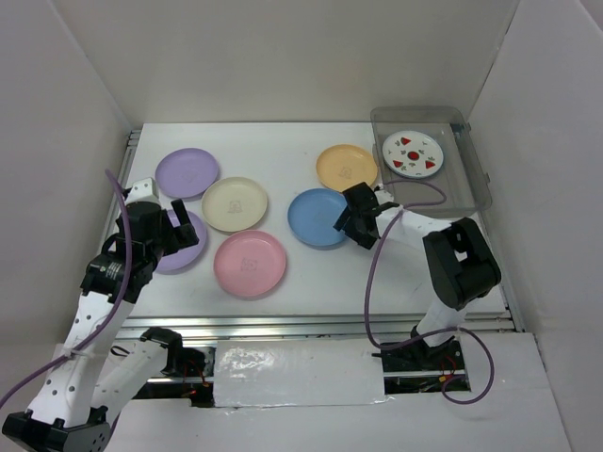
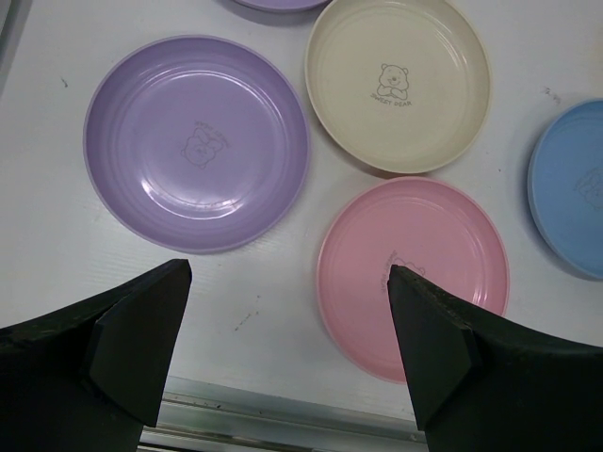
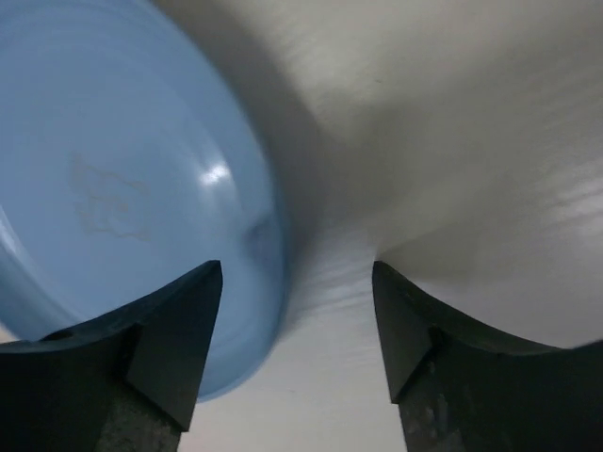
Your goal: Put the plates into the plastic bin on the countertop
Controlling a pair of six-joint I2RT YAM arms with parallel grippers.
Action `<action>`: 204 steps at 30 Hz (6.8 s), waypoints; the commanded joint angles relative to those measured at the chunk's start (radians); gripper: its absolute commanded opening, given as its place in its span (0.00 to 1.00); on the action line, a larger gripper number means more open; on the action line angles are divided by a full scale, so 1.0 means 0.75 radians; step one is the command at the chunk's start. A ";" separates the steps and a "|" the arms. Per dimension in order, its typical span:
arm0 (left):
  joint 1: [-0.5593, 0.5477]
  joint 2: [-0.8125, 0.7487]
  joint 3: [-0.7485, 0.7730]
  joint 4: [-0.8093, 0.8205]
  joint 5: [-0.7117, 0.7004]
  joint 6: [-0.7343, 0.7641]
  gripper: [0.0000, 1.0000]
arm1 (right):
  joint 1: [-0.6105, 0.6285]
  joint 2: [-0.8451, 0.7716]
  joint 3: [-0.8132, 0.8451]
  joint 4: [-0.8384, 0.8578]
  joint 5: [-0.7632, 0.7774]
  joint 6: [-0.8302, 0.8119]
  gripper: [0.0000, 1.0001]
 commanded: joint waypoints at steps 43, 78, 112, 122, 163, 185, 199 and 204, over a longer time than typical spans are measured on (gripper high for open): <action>-0.003 -0.004 0.000 0.084 0.125 0.058 0.99 | -0.954 0.663 1.349 -0.400 -0.439 -0.129 0.00; -0.005 0.039 0.008 0.062 0.066 0.037 0.99 | -0.026 -0.220 0.345 0.042 0.189 0.142 1.00; -0.003 0.131 0.025 0.023 0.007 0.017 0.99 | 0.571 0.341 0.388 -0.124 -0.163 -0.233 0.27; -0.003 0.195 0.027 0.041 0.088 0.049 0.99 | 0.341 -0.211 0.169 -0.197 -0.009 -0.180 0.00; -0.003 0.268 0.017 0.092 0.238 0.111 0.99 | -0.801 0.153 1.049 -0.085 -0.451 -0.135 1.00; -0.064 1.109 0.045 0.478 0.062 -0.940 0.99 | 0.048 -0.795 -0.162 0.300 -0.523 -0.176 1.00; -0.183 1.152 0.068 0.532 -0.106 -1.145 0.98 | 0.136 -0.709 -0.150 0.277 -0.523 -0.250 1.00; -0.203 1.170 0.168 0.471 -0.177 -1.145 0.97 | 0.144 -0.678 -0.148 0.298 -0.543 -0.246 1.00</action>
